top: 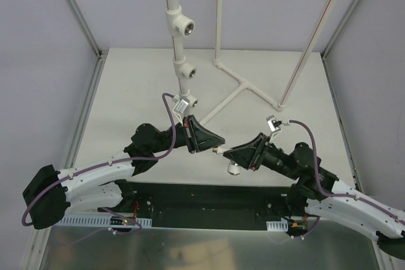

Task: Install the water faucets
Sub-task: Adjust the water faucet.

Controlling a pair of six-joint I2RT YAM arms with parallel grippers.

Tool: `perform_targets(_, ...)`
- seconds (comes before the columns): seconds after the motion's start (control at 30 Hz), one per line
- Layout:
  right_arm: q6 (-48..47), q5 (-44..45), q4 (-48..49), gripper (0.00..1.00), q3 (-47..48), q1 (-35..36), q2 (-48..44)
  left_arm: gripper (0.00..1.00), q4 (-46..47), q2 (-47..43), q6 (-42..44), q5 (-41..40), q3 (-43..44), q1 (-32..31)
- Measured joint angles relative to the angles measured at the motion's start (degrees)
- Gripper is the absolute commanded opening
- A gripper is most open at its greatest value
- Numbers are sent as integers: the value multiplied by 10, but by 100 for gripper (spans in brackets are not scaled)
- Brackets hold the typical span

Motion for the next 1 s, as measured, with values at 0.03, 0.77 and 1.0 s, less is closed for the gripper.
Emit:
perform_targets(0.03,0,-9,5,0,0,1,-2,1,0,1,0,0,0,0)
perform_targets(0.77,-6,81,-23,0,0,2,-54,52,-4,-1,-4,-6,0,0)
perform_targets(1.0,-6,85,-14,0,0,2,-50,37,0,10,-13,-2,0,0)
